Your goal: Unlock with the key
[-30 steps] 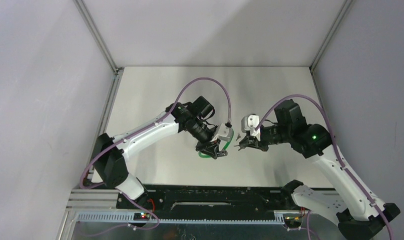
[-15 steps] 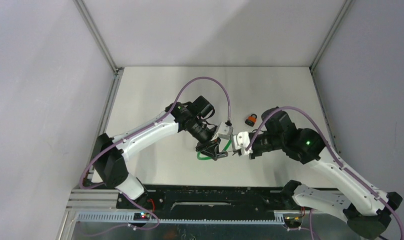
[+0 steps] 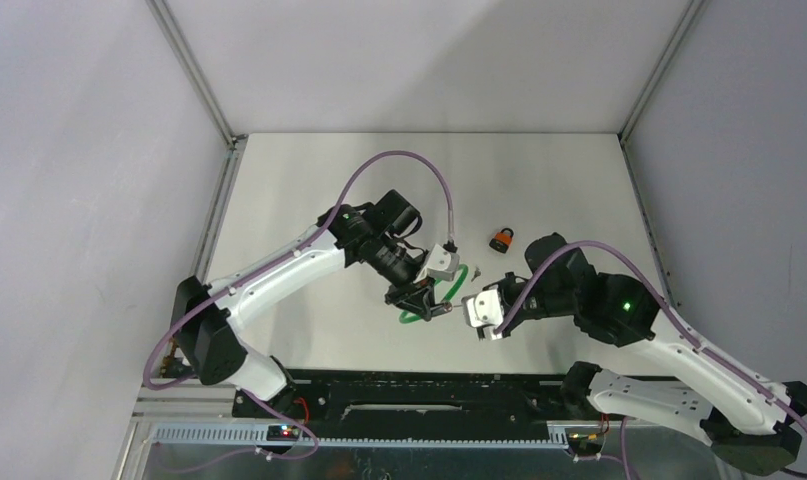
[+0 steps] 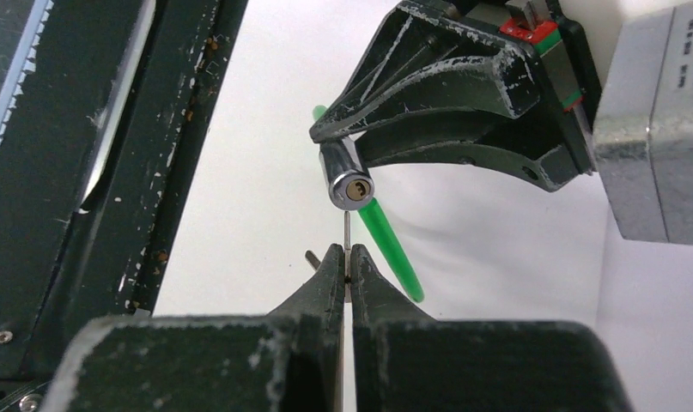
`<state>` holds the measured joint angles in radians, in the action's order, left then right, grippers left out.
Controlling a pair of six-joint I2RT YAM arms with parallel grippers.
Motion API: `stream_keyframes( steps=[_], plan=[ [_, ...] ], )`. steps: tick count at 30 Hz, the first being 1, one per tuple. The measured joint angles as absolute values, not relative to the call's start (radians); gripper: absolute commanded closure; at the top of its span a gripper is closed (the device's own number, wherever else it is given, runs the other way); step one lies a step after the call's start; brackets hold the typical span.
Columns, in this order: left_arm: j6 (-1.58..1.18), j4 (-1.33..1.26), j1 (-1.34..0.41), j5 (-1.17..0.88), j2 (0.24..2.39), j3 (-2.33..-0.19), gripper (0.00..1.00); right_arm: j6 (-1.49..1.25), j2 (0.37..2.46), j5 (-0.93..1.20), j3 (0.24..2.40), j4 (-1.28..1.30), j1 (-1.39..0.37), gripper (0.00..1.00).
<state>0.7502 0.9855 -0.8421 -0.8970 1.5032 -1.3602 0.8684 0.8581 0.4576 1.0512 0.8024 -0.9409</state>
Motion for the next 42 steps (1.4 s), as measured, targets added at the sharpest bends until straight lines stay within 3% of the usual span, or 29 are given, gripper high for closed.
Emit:
stream_keyframes(
  steps=[42],
  plan=[
    [0.813, 1.034, -0.854, -0.897, 1.518, -1.360, 1.00, 0.946, 0.872, 0.291, 1.042, 0.761, -1.112, 1.00]
  ],
)
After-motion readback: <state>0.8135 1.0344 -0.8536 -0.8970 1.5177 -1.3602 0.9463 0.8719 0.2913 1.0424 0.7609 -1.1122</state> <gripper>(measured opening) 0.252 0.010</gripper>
